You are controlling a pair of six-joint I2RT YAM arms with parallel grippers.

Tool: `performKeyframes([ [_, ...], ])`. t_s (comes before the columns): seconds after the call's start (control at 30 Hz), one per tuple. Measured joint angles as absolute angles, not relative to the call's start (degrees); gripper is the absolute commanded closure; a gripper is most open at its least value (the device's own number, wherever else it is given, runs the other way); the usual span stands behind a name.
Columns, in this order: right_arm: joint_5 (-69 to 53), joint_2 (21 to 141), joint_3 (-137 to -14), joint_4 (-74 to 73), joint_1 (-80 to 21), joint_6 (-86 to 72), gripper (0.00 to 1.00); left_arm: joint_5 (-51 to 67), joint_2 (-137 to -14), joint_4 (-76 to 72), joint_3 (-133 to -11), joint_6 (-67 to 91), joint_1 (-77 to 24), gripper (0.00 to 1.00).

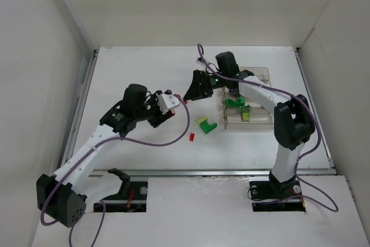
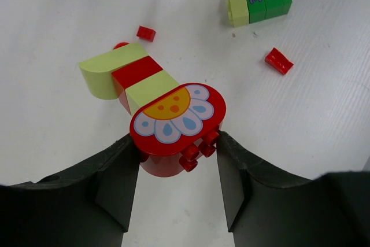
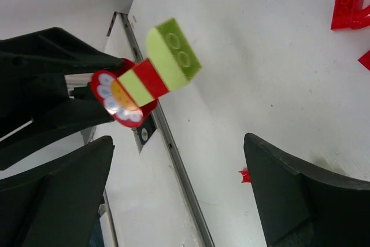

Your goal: Sort the legos into containers by color

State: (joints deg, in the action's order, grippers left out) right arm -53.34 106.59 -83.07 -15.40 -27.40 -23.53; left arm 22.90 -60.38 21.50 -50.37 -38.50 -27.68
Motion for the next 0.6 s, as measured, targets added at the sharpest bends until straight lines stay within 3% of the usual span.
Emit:
performKeyframes([
  [0.6, -70.39, 113.99, -99.96, -13.8, -27.16, -25.17, 0.0, 31.66, -46.57, 20.45, -50.37, -41.58, -27.68, 1.0],
])
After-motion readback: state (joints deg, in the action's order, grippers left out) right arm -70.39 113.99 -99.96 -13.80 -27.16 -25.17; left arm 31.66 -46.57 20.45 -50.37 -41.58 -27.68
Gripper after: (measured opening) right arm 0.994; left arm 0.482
